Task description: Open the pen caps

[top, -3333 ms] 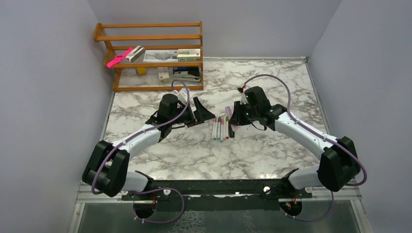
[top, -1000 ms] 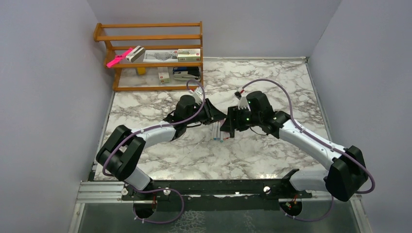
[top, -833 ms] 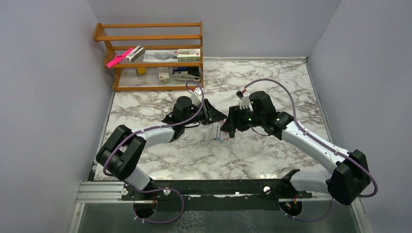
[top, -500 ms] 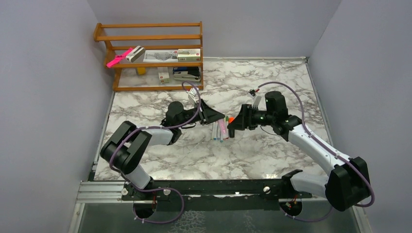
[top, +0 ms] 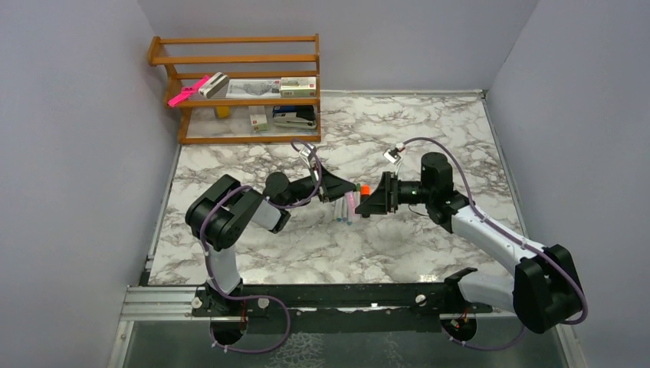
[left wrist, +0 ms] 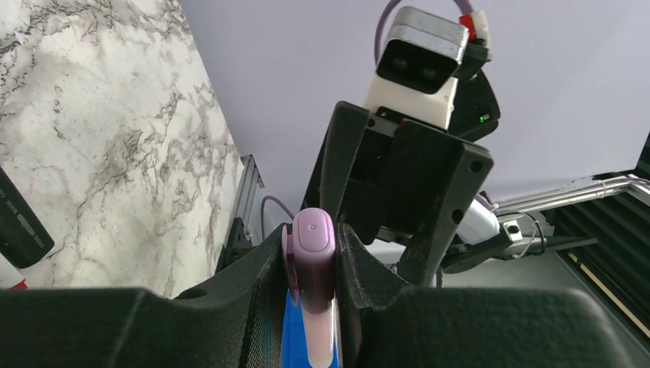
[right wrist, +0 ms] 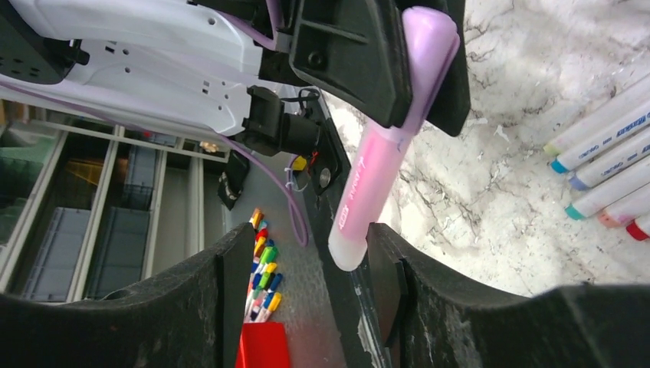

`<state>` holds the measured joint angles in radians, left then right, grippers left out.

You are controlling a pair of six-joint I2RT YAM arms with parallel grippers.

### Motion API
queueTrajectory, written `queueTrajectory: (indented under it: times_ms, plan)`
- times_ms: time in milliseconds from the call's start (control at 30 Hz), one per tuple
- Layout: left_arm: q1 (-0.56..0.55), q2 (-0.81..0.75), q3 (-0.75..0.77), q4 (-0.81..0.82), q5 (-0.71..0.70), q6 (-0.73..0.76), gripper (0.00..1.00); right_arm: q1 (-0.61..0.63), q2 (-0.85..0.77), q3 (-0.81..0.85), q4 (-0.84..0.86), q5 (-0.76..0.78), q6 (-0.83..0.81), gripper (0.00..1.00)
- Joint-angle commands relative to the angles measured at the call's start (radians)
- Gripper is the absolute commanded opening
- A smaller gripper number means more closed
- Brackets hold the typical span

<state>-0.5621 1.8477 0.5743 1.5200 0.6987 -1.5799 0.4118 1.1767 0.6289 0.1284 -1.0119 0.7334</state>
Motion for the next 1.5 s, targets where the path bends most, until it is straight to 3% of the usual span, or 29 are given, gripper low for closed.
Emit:
queueTrajectory:
  times_ms: [0, 300, 600, 800, 1000, 1167, 1467]
  plan:
    - [-0.01, -0.024, 0.0, 0.241, 0.007, -0.011, 0.1, -0.001, -0.003, -0.048, 0.108, -0.027, 0.059, 0.55]
    - [-0.033, -0.026, 0.001, 0.241, 0.001, -0.007, 0.1, -0.001, 0.019, -0.045, 0.116, 0.016, 0.061, 0.53]
    - [-0.082, -0.015, 0.024, 0.241, -0.021, 0.002, 0.09, 0.002, 0.118, -0.072, 0.302, 0.027, 0.189, 0.44]
    - [-0.09, -0.009, 0.028, 0.241, -0.035, 0.009, 0.09, 0.018, 0.131, -0.083, 0.331, 0.041, 0.216, 0.38]
    - [-0.091, -0.003, 0.036, 0.239, -0.05, 0.021, 0.09, 0.036, 0.12, -0.128, 0.36, 0.054, 0.234, 0.27]
    - [-0.092, -0.015, 0.022, 0.239, -0.079, 0.044, 0.09, 0.046, 0.126, -0.168, 0.39, 0.052, 0.244, 0.03]
    - [-0.076, -0.016, 0.017, 0.235, -0.136, 0.084, 0.06, 0.048, 0.082, -0.25, 0.432, 0.05, 0.264, 0.01]
